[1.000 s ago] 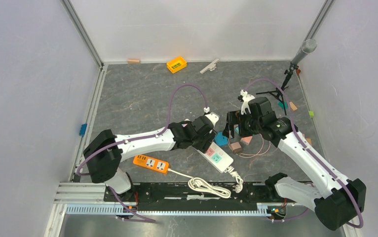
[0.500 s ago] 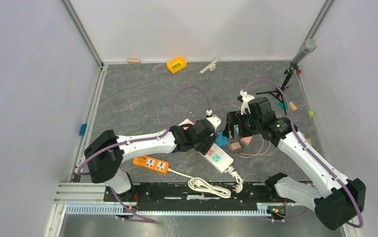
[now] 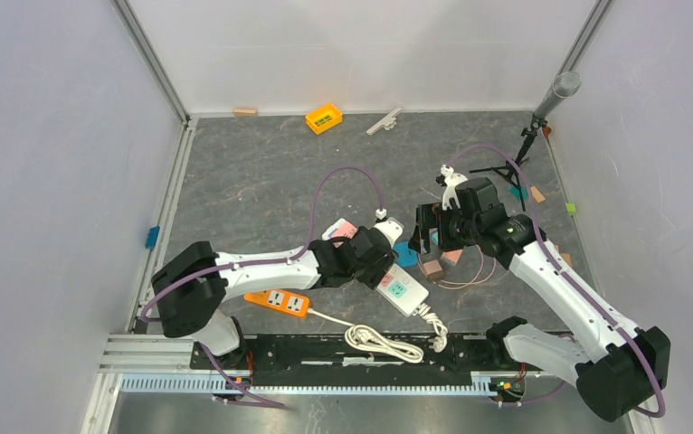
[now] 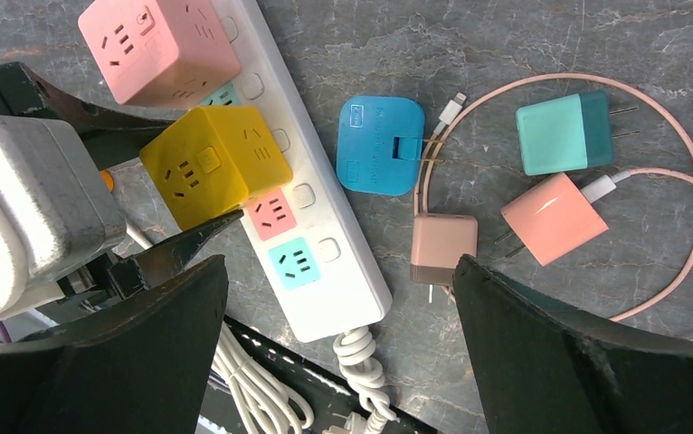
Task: Insert the plug
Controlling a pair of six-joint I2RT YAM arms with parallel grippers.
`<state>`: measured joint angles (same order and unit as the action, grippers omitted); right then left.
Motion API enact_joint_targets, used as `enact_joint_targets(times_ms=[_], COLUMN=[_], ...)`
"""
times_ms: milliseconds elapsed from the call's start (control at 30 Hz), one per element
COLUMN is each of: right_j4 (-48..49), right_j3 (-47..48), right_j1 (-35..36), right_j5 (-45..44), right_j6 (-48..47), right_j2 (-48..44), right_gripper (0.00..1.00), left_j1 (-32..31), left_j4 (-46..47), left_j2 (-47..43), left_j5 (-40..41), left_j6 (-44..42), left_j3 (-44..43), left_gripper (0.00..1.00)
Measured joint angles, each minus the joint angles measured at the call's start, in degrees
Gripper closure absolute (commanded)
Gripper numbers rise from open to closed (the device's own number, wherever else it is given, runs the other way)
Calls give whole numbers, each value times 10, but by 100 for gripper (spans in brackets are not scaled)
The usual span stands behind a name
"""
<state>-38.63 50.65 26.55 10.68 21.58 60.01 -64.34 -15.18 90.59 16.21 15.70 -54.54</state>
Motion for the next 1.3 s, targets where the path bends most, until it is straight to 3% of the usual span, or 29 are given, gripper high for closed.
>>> enact_joint_targets(times_ms=[267, 333, 433, 467, 700, 933, 1167, 1300], right_j4=[0, 0, 0, 0, 0, -1, -11, -22], right_j3=[0, 0, 0, 0, 0, 0, -2, -7], right_j1=[0, 0, 0, 0, -1, -1, -1, -1], right_j5=[4, 6, 8, 8, 8, 5, -22, -52], right_j6=[0, 0, 0, 0, -2, -3, 7, 19], right_j2=[1, 1, 1, 2, 8, 7, -15, -20], right_gripper=[2, 2, 2, 2, 2, 2, 2, 2], left_j1=[-2, -2, -2, -3, -8, -8, -6, 14], left_j4=[9, 8, 5, 0, -75, -87, -120, -145], left_j2=[-5, -6, -10, -12, -61, -140, -168, -171], left_j5=[3, 3, 2, 2, 2, 2, -10, -56], left_j6=[1, 1, 1, 1, 0, 5, 73, 132], left_j3=[8, 8, 8, 8, -27, -97, -105, -105], left_gripper=[97, 66, 33, 1, 0, 0, 0, 0])
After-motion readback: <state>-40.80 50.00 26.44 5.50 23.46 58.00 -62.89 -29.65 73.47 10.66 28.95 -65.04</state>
